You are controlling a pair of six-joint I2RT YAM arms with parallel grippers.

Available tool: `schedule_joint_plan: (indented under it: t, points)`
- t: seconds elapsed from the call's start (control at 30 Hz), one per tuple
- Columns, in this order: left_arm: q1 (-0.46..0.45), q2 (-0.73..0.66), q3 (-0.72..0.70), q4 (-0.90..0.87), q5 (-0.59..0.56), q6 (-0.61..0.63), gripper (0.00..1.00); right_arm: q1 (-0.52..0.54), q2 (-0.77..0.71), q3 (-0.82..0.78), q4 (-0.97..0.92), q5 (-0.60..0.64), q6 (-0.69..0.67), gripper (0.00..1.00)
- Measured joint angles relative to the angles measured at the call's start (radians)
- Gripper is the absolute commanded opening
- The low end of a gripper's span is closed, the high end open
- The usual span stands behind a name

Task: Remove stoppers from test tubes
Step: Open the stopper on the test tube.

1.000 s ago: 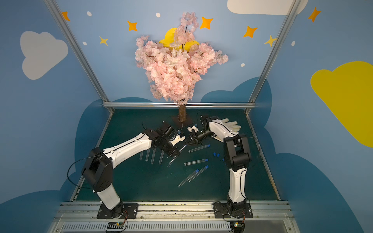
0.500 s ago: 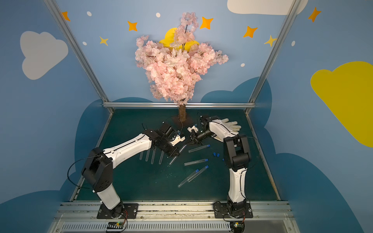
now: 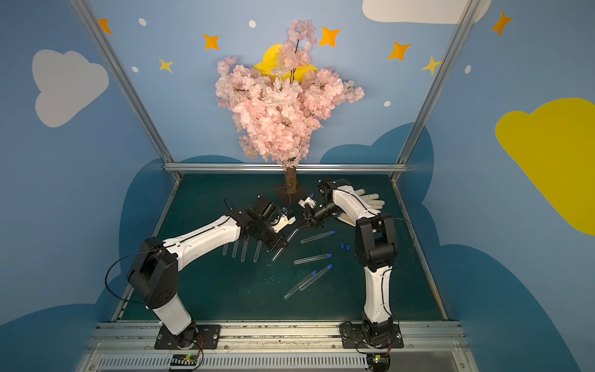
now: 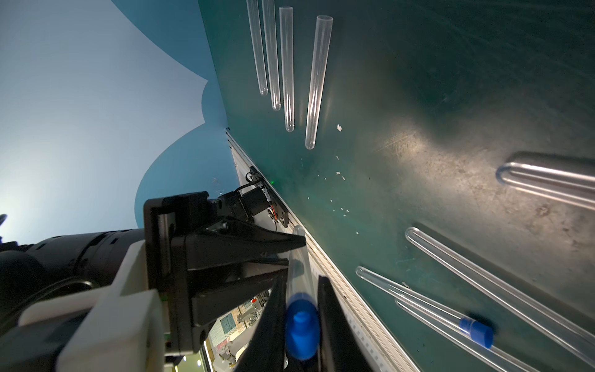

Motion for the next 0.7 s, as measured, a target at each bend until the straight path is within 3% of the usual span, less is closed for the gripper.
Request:
schedule_joint_plan:
  t: [0.7]
  points:
    - [-0.002,-0.007,-0.02,0.027,-0.008,0.025,0.11,0.0,0.008,0.028,-0.031,0.016,-0.002,0.1]
